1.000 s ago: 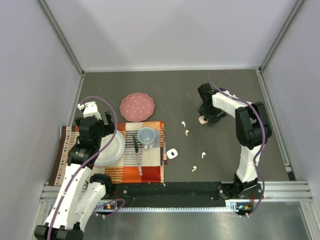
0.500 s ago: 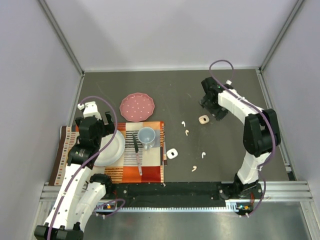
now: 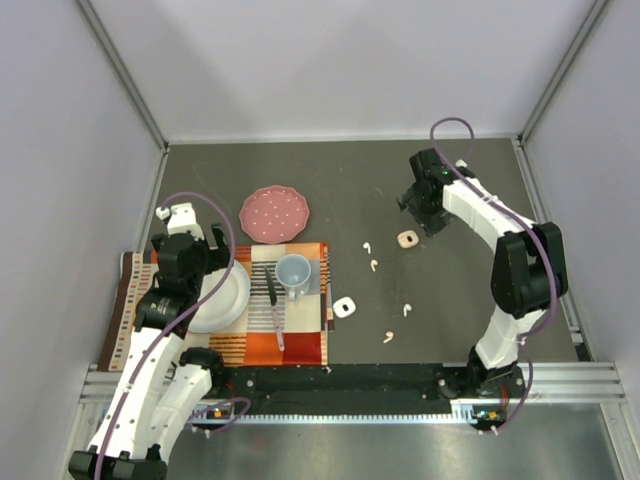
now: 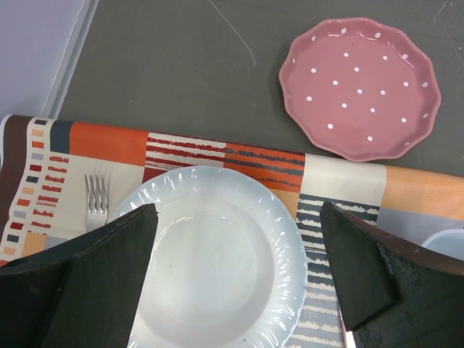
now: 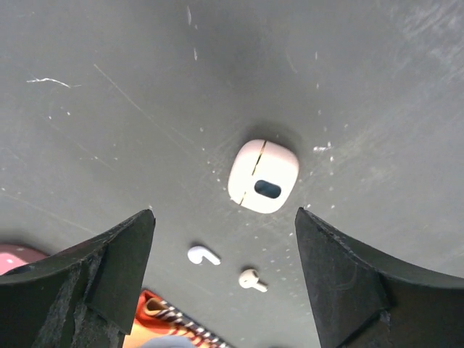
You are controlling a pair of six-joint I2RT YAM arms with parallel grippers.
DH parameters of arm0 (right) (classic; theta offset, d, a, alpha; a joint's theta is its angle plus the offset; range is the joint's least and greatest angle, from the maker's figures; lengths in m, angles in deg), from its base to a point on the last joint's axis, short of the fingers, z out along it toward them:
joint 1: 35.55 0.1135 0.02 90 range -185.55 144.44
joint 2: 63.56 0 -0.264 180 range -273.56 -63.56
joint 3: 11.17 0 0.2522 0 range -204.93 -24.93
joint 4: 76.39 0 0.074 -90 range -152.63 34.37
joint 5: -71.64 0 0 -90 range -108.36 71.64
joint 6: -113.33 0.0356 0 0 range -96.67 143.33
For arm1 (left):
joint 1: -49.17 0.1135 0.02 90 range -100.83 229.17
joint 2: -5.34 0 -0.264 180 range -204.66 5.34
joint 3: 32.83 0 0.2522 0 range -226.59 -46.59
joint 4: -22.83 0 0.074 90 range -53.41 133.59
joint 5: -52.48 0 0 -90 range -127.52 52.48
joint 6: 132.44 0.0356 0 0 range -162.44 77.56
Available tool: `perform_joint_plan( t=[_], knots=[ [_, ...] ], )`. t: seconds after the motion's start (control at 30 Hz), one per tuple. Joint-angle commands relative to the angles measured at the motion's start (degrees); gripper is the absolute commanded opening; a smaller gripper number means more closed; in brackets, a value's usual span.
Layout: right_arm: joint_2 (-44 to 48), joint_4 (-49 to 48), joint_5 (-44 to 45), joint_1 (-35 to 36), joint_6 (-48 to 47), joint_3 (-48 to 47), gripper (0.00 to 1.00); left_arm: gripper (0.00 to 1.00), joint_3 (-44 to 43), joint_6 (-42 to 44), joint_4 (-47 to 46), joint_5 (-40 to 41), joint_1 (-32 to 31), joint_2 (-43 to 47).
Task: Insert the wireless bluetooth earbuds into the charging case
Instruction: Pick up the charging case from the center of the board.
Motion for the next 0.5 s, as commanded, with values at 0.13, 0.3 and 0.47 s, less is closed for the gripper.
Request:
perform_joint_plan(
  t=[0.13,0.3,0.47],
  knots=[
    [-3.79,1.17,-6.76,-0.38,18.02,0.43,0.69,0.99,-2.46,0.75,-0.70,-0.28,-0.01,0.17],
    [-4.68,3.20,-5.27,-0.38,19.60,0.16,0.67,0.99,-2.46,0.75,-0.79,-0.19,-0.01,0.26],
    [-4.68,4.16,-2.99,-0.46,20.31,0.95,0.66,0.99,-2.46,0.75,-0.70,-0.01,-0.01,0.08]
  ],
)
